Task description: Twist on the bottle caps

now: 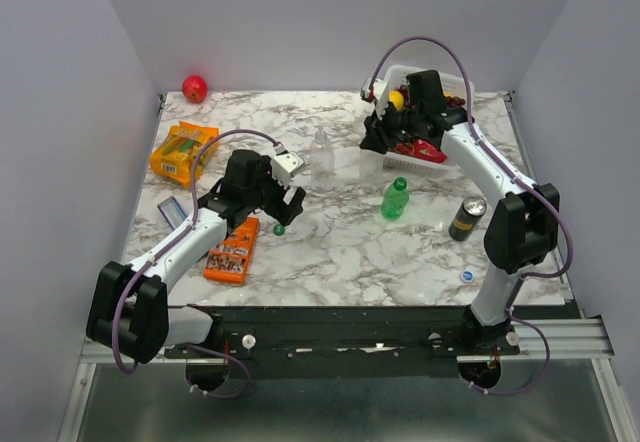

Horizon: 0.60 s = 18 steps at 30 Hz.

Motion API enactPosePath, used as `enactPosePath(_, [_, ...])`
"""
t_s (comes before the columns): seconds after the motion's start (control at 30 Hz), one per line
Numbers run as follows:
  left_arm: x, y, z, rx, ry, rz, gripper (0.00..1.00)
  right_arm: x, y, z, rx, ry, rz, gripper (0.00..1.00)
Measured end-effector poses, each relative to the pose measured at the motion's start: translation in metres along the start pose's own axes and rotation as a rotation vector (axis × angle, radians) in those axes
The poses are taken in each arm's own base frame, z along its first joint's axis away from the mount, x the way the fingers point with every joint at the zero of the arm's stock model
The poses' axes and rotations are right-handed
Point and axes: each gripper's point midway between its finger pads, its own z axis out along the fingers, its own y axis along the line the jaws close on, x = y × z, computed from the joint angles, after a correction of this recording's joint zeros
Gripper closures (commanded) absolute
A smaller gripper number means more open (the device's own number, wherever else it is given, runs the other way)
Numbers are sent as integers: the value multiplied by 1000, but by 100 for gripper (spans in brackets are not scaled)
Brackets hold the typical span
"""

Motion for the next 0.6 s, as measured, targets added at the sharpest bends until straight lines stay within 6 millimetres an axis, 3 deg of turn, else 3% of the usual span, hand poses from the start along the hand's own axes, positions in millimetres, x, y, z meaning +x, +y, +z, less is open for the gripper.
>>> enactPosePath(0.47, [-1,-1,2,9,-6,3,1,-1,0,0,2,-3,-1,39])
enactPosePath(0.6, [-1,0,2,6,-12,5,1,-15,-1,-3,-1,-38,2,36])
